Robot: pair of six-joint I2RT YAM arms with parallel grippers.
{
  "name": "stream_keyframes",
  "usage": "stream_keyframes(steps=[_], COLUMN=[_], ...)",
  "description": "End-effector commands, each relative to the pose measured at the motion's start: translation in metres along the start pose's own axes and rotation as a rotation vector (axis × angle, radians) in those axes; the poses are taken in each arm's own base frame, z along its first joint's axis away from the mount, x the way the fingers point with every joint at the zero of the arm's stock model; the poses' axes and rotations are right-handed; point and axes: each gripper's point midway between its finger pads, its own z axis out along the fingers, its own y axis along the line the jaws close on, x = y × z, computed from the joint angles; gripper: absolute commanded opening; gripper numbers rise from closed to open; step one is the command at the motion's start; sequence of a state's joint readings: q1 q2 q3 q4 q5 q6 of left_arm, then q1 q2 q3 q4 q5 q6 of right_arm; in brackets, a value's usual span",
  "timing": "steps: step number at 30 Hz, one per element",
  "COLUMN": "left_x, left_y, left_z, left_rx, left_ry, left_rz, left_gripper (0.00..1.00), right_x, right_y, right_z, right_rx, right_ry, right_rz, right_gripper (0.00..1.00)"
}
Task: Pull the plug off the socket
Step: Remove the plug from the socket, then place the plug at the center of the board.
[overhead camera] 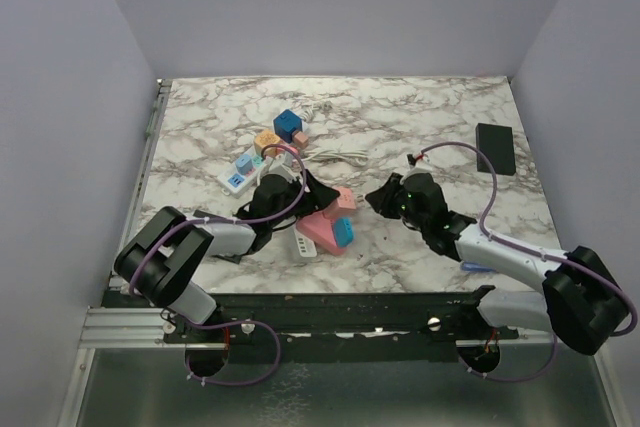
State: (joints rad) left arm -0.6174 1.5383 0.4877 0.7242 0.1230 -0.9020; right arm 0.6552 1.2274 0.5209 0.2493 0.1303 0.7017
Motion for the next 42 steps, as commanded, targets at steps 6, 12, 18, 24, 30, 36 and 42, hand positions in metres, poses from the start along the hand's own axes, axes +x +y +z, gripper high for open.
stream_keyframes(steps=[6, 12, 18, 24, 30, 36, 42], left_x=[0.004, -0.008, -0.018, -0.025, -0.029, -0.034, -0.038], left_y=[0.039, 0.027, 0.028, 0.029, 0.029, 0.031, 0.026], left_z=[-0.01, -0.01, -0.018, -0.024, -0.028, -0.03, -0.033], left_rx=[-0.167, -0.157, -0.196, -0.206, -0.207, -0.206, -0.187], left_ry=[0.03, 0.021, 0.013, 0.006, 0.006, -0.002, -0.011], left_rz=[0.103, 0.133, 0.188, 0.194, 0.194, 0.189, 0.18], left_gripper=[0.17, 0.41, 0.62, 0.75, 0.84, 0.87, 0.88], right_x=[-0.048, -0.074, -0.085, -0.081, -0.079, -0.071, -0.07], right_y=[-0.028, -0.071, -0.123, -0.161, -0.178, -0.188, -0.203], right_z=[-0.028, -0.032, -0.03, -0.017, -0.009, -0.002, -0.004], right_rx=[0.179, 0.233, 0.25, 0.302, 0.344, 0.376, 0.413], right_ry=[-0.122, -0.126, -0.089, -0.065, -0.051, -0.017, -0.021], right_rz=[-0.081, -0.003, 0.153, 0.235, 0.254, 0.265, 0.285], right_gripper=[0.0, 0.0, 0.0, 0.03, 0.11, 0.2, 0.32])
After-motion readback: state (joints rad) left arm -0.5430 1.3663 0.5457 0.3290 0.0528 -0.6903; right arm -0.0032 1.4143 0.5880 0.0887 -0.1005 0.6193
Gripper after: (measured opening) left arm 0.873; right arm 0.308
